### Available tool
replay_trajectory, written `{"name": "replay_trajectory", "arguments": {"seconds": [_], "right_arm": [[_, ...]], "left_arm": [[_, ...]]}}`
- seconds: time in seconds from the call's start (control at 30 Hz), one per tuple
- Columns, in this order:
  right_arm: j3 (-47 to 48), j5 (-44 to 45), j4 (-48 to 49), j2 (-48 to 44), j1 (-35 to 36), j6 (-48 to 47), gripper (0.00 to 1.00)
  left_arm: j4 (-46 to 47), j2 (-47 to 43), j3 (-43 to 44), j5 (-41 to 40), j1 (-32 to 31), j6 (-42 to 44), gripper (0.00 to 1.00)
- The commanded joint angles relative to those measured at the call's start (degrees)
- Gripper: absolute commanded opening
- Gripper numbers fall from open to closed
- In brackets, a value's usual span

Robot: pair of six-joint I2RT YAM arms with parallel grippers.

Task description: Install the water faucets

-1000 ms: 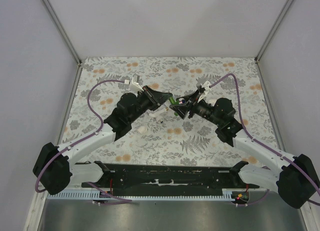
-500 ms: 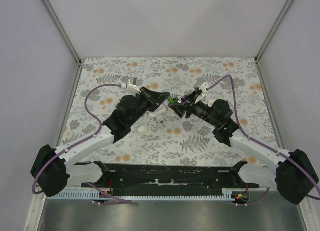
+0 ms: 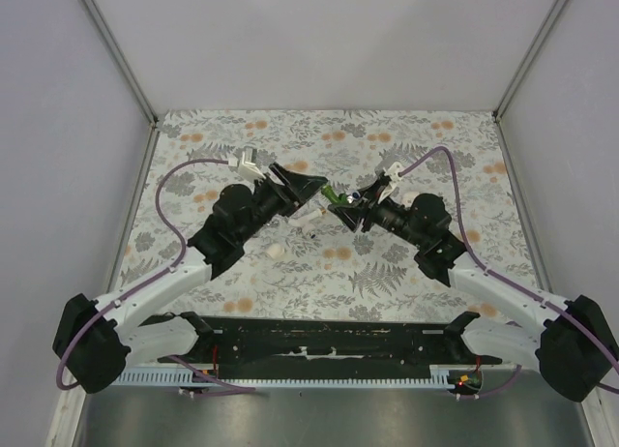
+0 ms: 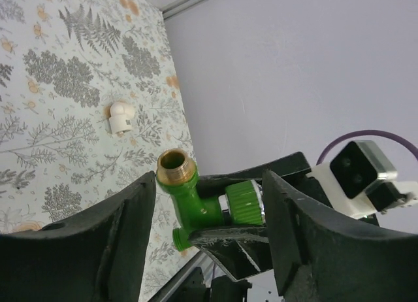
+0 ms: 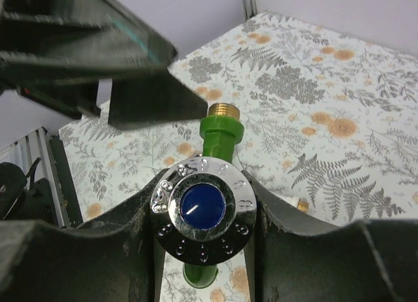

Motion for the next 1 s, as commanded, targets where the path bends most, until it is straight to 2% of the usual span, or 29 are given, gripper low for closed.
{"name": "replay_trajectory", "arguments": {"seconds": [0.0, 0.17, 0.33, 0.43, 0.57, 0.67, 0.73, 0.8, 0.87, 0.97], "right_arm": [[2.85, -1.13, -5.02, -3.28, -0.15, -1.43, 0.00], [6.19, -9.12, -10.55, -4.33, -0.76, -1.87, 0.00], [10.40, -17.56, -15.13, -4.16, -0.94, -2.84, 0.00], [12.34, -20.91, -17.06, -3.81, -1.02, -3.01, 0.00], [13.93, -23.73, -18.21, -3.37, -0.94, -2.84, 0.00], [14.63, -25.22, -18.30, -3.11, -0.94, -2.75, 0.00], [14.90, -26.45, -17.78, -2.49, -0.94, -2.05, 0.00], [14.81, -27.33, -16.28, -2.14, -0.94, -0.91, 0.00], [14.98, -27.86, -16.10, -1.87, -0.94, -0.56, 0.00], [14.98, -28.47, -15.93, -1.79, -0.94, -0.29, 0.00]], "left_arm": [[0.50, -4.26, 1.82, 14.83, 7.50, 10.85, 0.72], [2.54, -2.95, 3.74, 42.85, 17.97, 21.84, 0.72], [-0.37, 2.23, 9.37, 66.07, 19.04, 29.33, 0.71], [-2.39, 3.38, 10.70, 73.39, 19.13, 33.19, 0.69], [-4.68, 2.33, 10.61, 77.53, 18.95, 39.07, 0.68], [-6.43, 1.19, 10.34, 77.54, 18.95, 43.29, 0.68], [-9.58, 1.01, 10.87, 75.36, 18.95, 46.36, 0.67], [-20.88, 1.45, 13.23, 70.62, 18.95, 54.25, 0.67], [-26.80, 1.97, 15.00, 65.96, 18.95, 58.40, 0.68], [-29.99, 2.50, 15.88, 63.83, 18.86, 60.79, 0.68]]}}
